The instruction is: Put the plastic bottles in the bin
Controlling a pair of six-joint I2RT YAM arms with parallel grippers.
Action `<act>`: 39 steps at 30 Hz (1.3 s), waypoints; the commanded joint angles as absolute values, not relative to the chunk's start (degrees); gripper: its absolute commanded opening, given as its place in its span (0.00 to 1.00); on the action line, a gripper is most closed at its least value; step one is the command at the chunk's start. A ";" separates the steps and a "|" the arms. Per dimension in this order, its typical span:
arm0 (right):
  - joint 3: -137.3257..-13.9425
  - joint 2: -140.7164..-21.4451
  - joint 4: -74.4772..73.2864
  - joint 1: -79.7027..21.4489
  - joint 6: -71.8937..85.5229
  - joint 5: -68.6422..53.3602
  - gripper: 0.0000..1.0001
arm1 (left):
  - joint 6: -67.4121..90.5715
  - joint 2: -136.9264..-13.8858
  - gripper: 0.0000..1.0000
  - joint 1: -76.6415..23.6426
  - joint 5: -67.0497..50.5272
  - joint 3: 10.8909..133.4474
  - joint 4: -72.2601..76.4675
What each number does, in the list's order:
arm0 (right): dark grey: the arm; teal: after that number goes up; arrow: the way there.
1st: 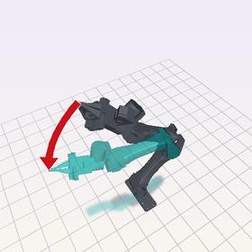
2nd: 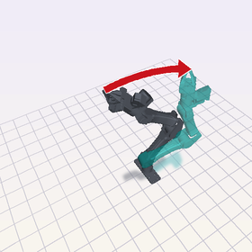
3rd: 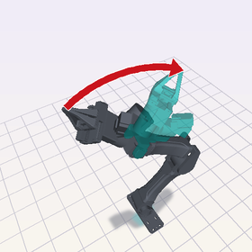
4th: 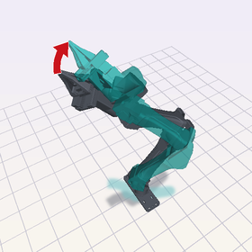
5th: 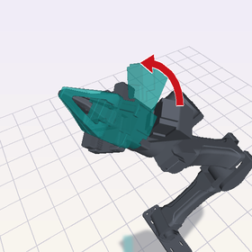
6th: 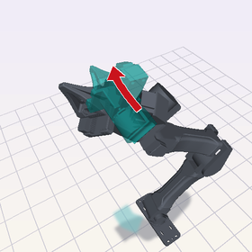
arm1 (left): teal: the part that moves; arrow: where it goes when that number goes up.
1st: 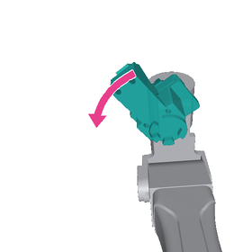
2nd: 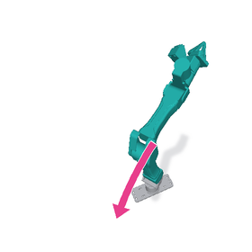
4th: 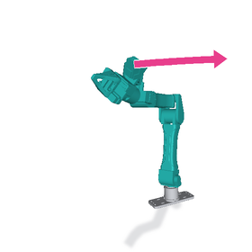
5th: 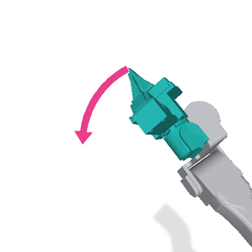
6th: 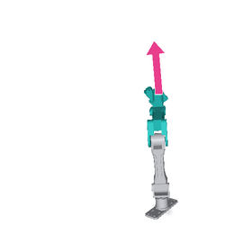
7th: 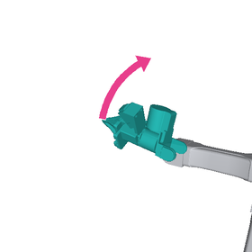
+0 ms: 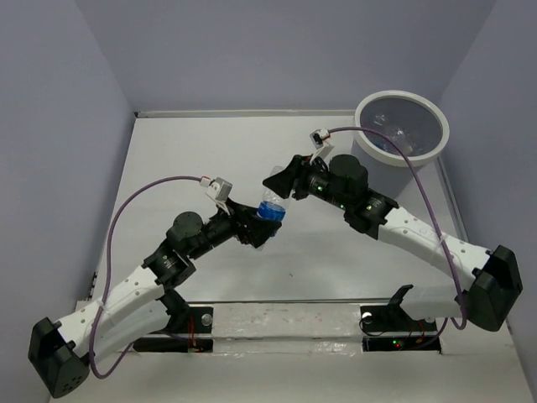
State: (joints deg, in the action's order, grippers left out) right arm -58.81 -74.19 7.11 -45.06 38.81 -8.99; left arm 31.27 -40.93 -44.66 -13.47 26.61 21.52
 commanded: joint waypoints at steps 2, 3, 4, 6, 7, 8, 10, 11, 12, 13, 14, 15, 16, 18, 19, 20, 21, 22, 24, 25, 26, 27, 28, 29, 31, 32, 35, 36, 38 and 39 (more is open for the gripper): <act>-67.20 -68.73 3.72 -44.47 29.55 4.45 0.33 | 28.31 -36.49 0.99 -45.00 -10.73 32.95 14.81; -68.72 -67.43 2.82 -43.25 25.70 8.75 0.32 | 27.17 -35.60 0.99 -45.00 -9.16 34.61 12.59; -70.04 -66.80 2.12 -41.85 23.92 10.27 0.32 | 26.55 -34.55 0.99 -45.00 -8.18 35.67 10.13; -75.04 -65.75 -0.95 -35.62 21.28 13.08 0.31 | 25.14 -31.48 0.99 -45.09 -5.12 37.69 2.66; -76.89 -65.39 -2.36 -33.33 18.14 15.79 0.31 | 23.92 -30.25 0.99 -45.00 -3.71 39.62 0.37; -78.73 -65.22 -3.24 -31.22 15.41 18.43 0.31 | 23.38 -27.97 0.99 -45.00 -2.13 40.51 -4.87; -84.18 -66.00 -4.22 -27.87 6.13 30.94 0.31 | 22.33 -25.76 0.99 -45.00 3.50 42.61 -9.03; -87.68 -67.75 -4.04 -25.08 2.93 34.24 0.30 | 21.19 -23.84 0.99 -45.00 6.65 42.97 -12.36; -89.45 -68.89 -3.69 -23.31 -2.76 39.58 0.30 | 20.75 -22.86 0.99 -45.00 7.90 42.98 -13.61; -90.86 -70.12 -2.82 -21.20 -4.38 41.20 0.31 | 20.48 -20.94 0.99 -45.00 9.48 42.46 -14.84; -92.10 -71.27 -2.29 -19.09 -5.70 42.00 0.30 | 20.39 -19.96 0.99 -45.00 10.45 41.84 -15.03; -93.24 -73.89 -2.20 -14.72 -6.15 41.84 0.30 | 20.48 -18.99 0.99 -45.00 12.55 40.79 -14.86; -95.51 -75.13 -2.20 -13.29 -6.94 41.75 0.30 | 20.83 -18.11 0.99 -45.00 13.18 39.22 -14.33; -97.72 -77.59 -2.02 -11.17 -8.26 43.15 0.30 | 20.74 -16.18 0.99 -45.00 13.45 39.02 -13.45; -98.78 -79.78 -1.93 -9.25 -9.13 43.59 0.30 | 20.66 -15.74 0.99 -45.00 13.62 39.02 -13.53; -100.36 -80.67 -1.76 -8.27 -9.58 43.85 0.31 | 20.48 -15.04 0.99 -45.00 13.88 39.02 -13.88; -101.15 -81.64 -1.32 -7.39 -9.93 44.03 0.31 | 20.48 -14.77 0.99 -45.00 14.41 39.11 -14.32; -101.95 -83.22 -1.32 -6.51 -10.11 44.29 0.31 | 20.39 -14.50 0.99 -45.00 14.41 39.20 -14.50; -102.22 -84.46 -1.32 -4.93 -10.81 44.65 0.30 | 20.04 -13.63 0.99 -45.00 13.11 38.94 -13.89; -101.87 -85.33 -1.23 -4.92 -11.16 45.43 0.31 | 19.95 -13.45 0.99 -45.00 13.01 38.85 -13.80; -101.08 -85.60 -1.06 -4.40 -11.08 45.44 0.30 | 19.95 -13.27 0.99 -45.00 13.09 38.93 -13.89; -100.12 -85.61 -0.97 -4.39 -10.90 45.35 0.30 | 19.95 -13.10 0.99 -45.00 13.27 39.02 -14.15; -98.02 -85.69 -0.88 -4.39 -10.72 45.87 0.31 | 19.95 -13.01 0.99 -45.00 13.27 39.02 -14.15; -96.87 -85.61 -0.62 -4.39 -10.46 46.14 0.31 | 19.86 -12.75 0.99 -45.00 13.01 39.02 -14.06; -94.23 -85.87 1.75 -3.87 -10.98 46.49 0.32 | 19.86 -12.66 0.99 -45.00 12.48 38.85 -13.89; -93.87 -86.22 2.02 -3.87 -11.25 46.84 0.33 | 19.78 -12.57 0.99 -45.00 12.39 38.76 -13.89; -91.94 -87.10 2.20 -3.87 -10.99 45.00 0.44 | 19.95 -12.83 0.99 -45.00 12.39 38.85 -13.89; -91.50 -87.01 1.76 -3.87 -10.55 45.00 0.51 | 19.95 -13.01 0.99 -45.00 12.48 38.76 -13.89; -90.53 -86.40 0.18 -3.87 -7.66 44.12 0.81 | 20.21 -13.27 0.99 -45.00 12.74 38.85 -13.97; -90.09 -85.87 0.00 -3.87 -7.04 43.86 0.92 | 20.30 -13.36 0.99 -45.00 13.01 38.85 -14.15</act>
